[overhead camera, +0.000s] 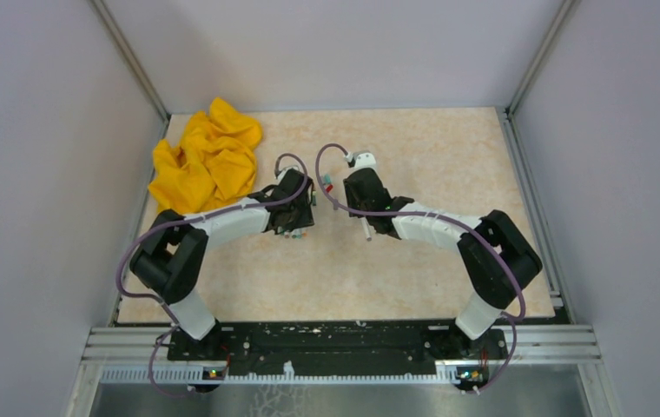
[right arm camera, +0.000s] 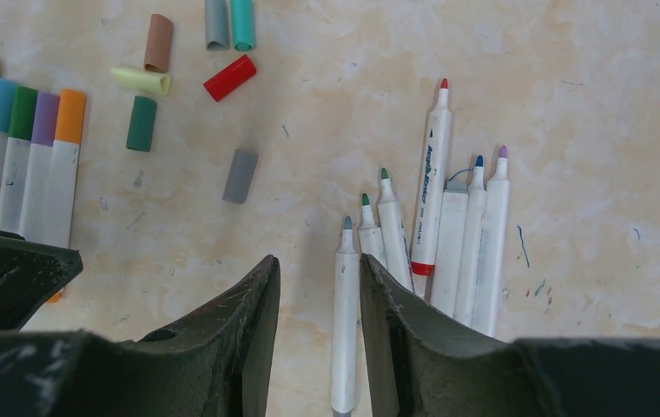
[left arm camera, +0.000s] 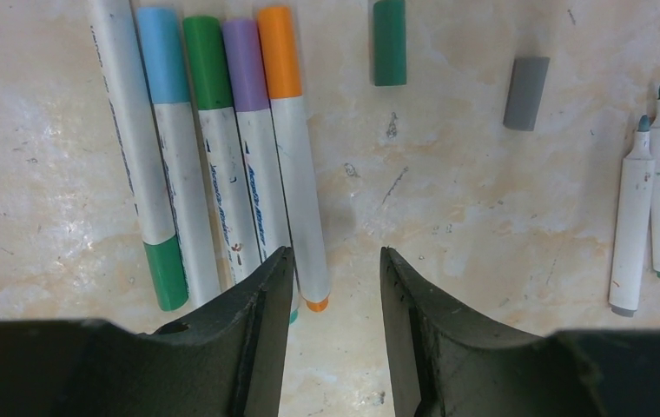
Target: Open the pen caps
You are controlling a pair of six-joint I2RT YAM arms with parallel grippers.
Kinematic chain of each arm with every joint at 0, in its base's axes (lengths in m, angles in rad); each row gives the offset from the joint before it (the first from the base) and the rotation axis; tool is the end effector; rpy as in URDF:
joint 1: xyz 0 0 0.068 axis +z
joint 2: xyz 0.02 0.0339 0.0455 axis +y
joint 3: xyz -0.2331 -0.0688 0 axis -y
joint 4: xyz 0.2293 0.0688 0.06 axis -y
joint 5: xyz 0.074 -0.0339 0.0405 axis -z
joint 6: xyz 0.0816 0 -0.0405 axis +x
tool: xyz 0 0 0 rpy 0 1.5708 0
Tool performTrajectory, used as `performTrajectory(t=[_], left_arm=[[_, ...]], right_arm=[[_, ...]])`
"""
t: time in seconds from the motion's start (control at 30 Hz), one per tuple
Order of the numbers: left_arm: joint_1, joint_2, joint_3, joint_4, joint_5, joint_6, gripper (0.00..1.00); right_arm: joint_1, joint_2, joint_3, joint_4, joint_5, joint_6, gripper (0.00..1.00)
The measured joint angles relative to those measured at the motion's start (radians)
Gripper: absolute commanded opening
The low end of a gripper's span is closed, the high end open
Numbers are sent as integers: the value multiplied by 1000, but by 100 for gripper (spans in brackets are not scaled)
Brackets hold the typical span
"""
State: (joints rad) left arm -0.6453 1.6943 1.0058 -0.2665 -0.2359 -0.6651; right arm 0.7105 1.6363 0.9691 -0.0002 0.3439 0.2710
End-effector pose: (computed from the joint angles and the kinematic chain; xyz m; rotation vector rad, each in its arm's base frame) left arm 0.2931 -0.1968 0.1203 -0.1191 2.5023 -0.2499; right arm 0.2992 0.2211 0.1580 -0.2973 2.1775 0.1653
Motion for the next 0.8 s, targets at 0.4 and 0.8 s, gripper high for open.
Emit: performTrajectory(t=[0.4,0.8], left_arm=[[-1,53,17,-7,-16,0,47],[-5,89,60,-48,-45,2,37]], right_arm=[[0,-1,-1,0,0,-2,38],[-1,-59,-42,4,2,-1,38]])
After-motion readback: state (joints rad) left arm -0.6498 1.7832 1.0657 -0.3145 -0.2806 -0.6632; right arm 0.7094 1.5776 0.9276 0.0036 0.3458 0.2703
